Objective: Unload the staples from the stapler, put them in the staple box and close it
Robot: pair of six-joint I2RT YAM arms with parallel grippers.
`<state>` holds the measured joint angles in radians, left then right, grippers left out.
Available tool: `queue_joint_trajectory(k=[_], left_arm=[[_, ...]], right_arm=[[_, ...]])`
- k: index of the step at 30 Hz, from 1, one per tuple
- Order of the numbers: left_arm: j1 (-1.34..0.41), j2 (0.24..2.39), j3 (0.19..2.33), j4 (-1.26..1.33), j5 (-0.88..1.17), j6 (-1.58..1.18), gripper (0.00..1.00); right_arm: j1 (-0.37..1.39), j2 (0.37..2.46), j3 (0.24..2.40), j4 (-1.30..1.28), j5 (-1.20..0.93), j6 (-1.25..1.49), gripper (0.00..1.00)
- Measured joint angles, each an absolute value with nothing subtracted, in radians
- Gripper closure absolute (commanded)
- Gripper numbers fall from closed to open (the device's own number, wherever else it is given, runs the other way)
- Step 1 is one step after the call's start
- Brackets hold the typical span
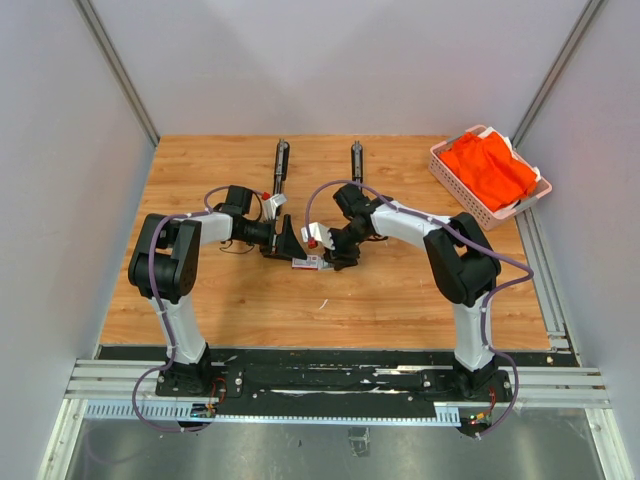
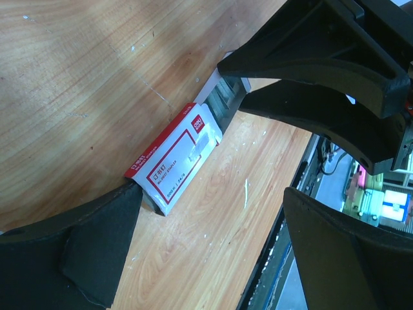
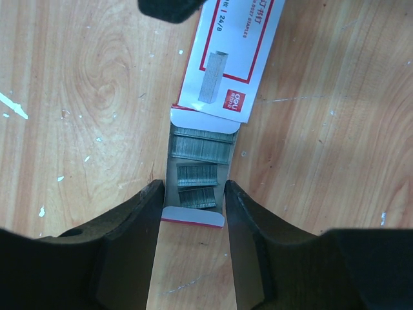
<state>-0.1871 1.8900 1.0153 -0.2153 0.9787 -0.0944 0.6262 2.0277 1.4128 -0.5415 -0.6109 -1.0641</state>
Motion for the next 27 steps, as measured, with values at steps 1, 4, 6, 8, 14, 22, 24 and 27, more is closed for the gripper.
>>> queue_joint_trajectory(k=[1, 4, 6, 8, 14, 22, 24, 27], left_arm=[[-0.187, 1.89, 1.015, -0.215, 0.979, -0.094, 0.02], [-0.187, 1.89, 1.015, -0.216, 0.979, -0.094, 0.02], [-0.187, 1.89, 1.015, -0.216, 0.979, -0.094, 0.02], [-0.187, 1.89, 1.015, -0.216, 0.979, -0.094, 0.02], [-0.187, 1.89, 1.015, -0.216, 0.978, -0.093, 0.02], [-0.187, 1.89, 1.015, -0.217, 0.978, -0.089, 0.02], [-0.187, 1.89, 1.015, -0.217, 0.979, -0.088, 0.02], [-0.187, 1.89, 1.015, -0.218, 0.979, -0.086, 0.02]], right_arm=[[0.627, 2.028, 1.413, -0.537, -0.607, -1.053, 0.56], [0.627, 2.028, 1.413, -0.52, -0.592, -1.034, 0.56], [0.627, 2.028, 1.412, -0.509, -0.582, -1.024, 0.56], [0.626, 2.027, 1.409, -0.501, -0.577, -1.019, 0.56], [0.622, 2.024, 1.402, -0.49, -0.575, -1.013, 0.55], [0.621, 2.024, 1.401, -0.477, -0.575, -1.01, 0.45], [0.621, 2.024, 1.401, -0.472, -0.575, -1.005, 0.44], [0.621, 2.024, 1.401, -0.467, -0.576, -1.001, 0.43]])
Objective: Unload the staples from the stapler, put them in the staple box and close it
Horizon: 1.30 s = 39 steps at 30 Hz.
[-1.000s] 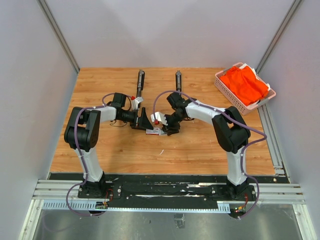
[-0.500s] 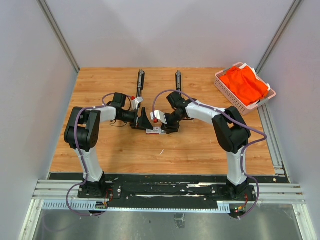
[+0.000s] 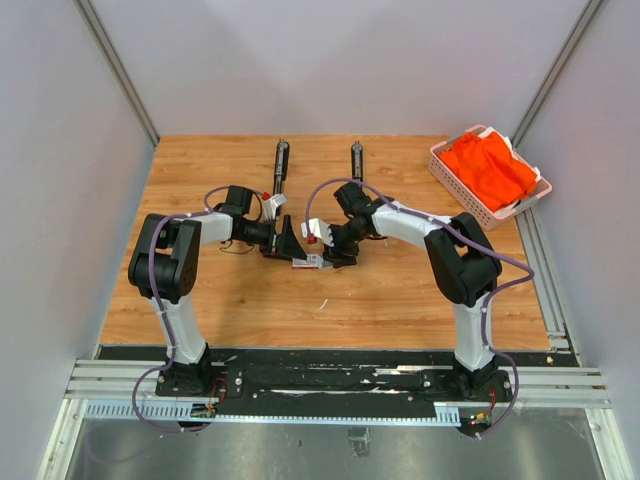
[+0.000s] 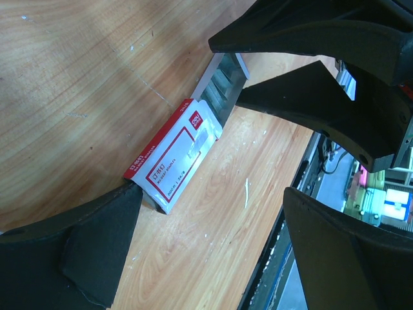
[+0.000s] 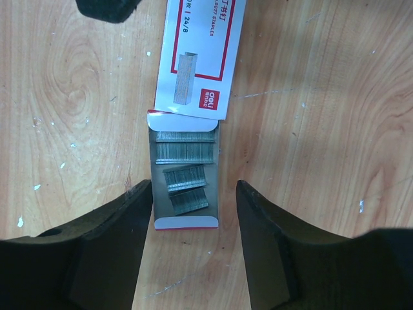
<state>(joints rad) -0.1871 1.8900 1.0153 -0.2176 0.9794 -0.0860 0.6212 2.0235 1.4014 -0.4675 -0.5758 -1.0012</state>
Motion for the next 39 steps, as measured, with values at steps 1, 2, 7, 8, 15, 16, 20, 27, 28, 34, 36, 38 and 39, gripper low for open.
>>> queue_joint_trajectory(k=[1, 2, 7, 8, 15, 16, 20, 27, 28, 34, 36, 38, 39], left_arm=[[-0.187, 1.89, 1.015, -0.218, 0.98, -0.086, 0.02], [-0.187, 1.89, 1.015, -0.218, 0.98, -0.086, 0.02], [-0.187, 1.89, 1.015, -0.218, 0.98, -0.083, 0.02], [-0.187, 1.89, 1.015, -0.218, 0.98, -0.083, 0.02], [-0.187, 1.89, 1.015, -0.218, 0.98, -0.083, 0.02], [-0.187, 1.89, 1.015, -0.218, 0.981, -0.083, 0.02], [-0.187, 1.89, 1.015, -0.218, 0.98, -0.083, 0.02], [-0.187, 1.89, 1.015, -0.218, 0.98, -0.083, 0.02], [-0.187, 1.89, 1.015, -0.218, 0.98, -0.083, 0.02], [-0.187, 1.89, 1.015, -0.218, 0.98, -0.083, 0.02], [-0.187, 1.89, 1.015, -0.218, 0.98, -0.083, 0.02], [-0.187, 1.89, 1.015, -0.218, 0.98, -0.083, 0.02], [-0.187, 1.89, 1.015, -0.218, 0.98, -0.083, 0.02]], right_arm=[[0.621, 2.024, 1.401, -0.467, -0.576, -1.0, 0.43], [0.621, 2.024, 1.401, -0.467, -0.576, -0.999, 0.44], [0.621, 2.025, 1.403, -0.473, -0.576, -0.997, 0.5], [0.621, 2.025, 1.403, -0.474, -0.576, -0.996, 0.5], [0.621, 2.025, 1.403, -0.484, -0.575, -0.972, 0.58], [0.621, 2.025, 1.403, -0.483, -0.574, -0.966, 0.58], [0.621, 2.025, 1.403, -0.477, -0.56, -0.942, 0.58], [0.621, 2.025, 1.403, -0.467, -0.54, -0.905, 0.58], [0.621, 2.025, 1.403, -0.466, -0.538, -0.9, 0.58], [0.621, 2.025, 1.403, -0.463, -0.534, -0.889, 0.58], [0.621, 2.025, 1.403, -0.463, -0.534, -0.889, 0.58], [0.621, 2.025, 1.403, -0.463, -0.534, -0.889, 0.58], [0.621, 2.025, 1.403, -0.463, -0.535, -0.889, 0.58]])
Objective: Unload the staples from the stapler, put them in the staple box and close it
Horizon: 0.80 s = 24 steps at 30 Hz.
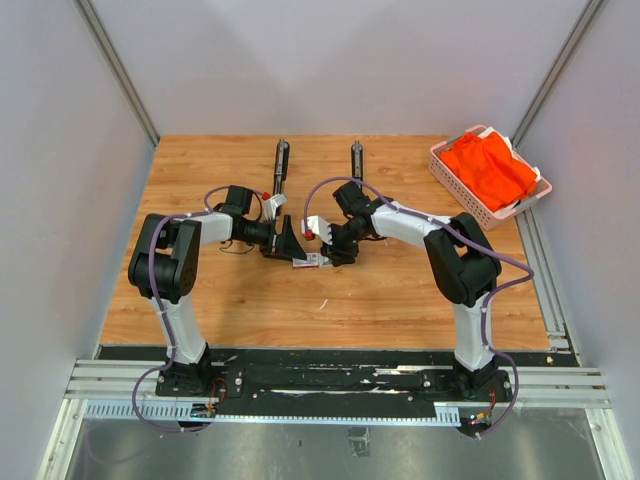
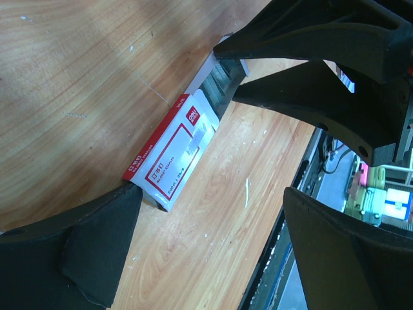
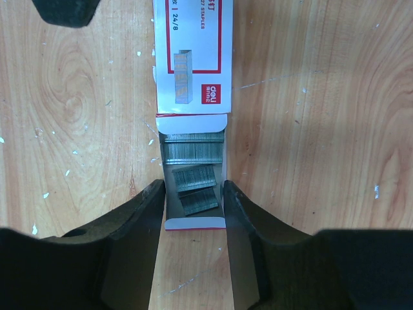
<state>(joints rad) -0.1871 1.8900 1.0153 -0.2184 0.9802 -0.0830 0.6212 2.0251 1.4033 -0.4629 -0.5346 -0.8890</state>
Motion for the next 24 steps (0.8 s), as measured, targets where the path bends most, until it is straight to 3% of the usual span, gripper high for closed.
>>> queue_joint_trajectory(k=[24], left_arm=[[-0.187, 1.89, 1.015, -0.218, 0.981, -0.083, 0.02]], right_arm=[[0.625, 2.026, 1.403, -0.444, -0.532, -0.811, 0.57]])
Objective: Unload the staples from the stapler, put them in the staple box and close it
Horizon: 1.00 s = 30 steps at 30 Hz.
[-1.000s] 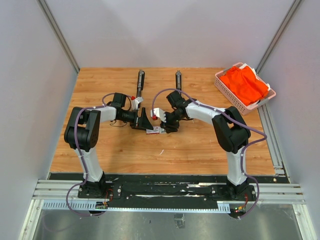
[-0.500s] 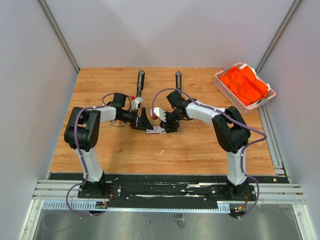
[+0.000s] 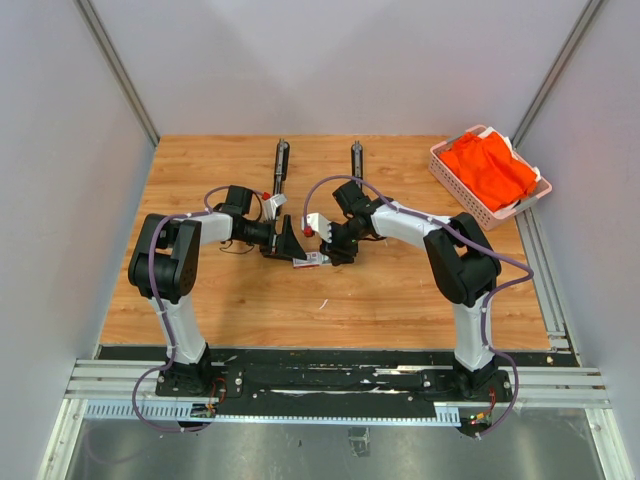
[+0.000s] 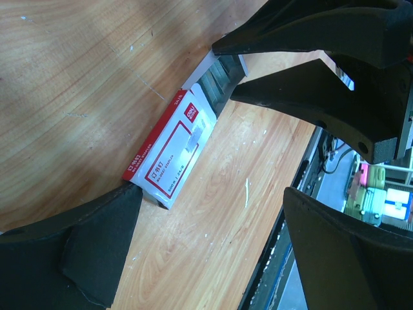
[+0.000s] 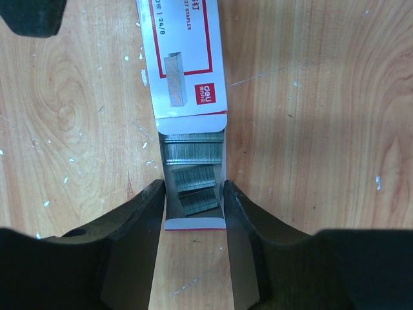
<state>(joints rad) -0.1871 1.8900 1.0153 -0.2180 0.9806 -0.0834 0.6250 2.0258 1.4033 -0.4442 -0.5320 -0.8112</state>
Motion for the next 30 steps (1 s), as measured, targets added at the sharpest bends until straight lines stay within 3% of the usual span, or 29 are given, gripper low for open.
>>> queue_joint_trajectory(k=[30], left_arm=[[-0.187, 1.89, 1.015, -0.218, 0.981, -0.084, 0.02]], right_arm=[[0.63, 2.026, 1.404, -0.448, -0.559, -0.898, 0.54]])
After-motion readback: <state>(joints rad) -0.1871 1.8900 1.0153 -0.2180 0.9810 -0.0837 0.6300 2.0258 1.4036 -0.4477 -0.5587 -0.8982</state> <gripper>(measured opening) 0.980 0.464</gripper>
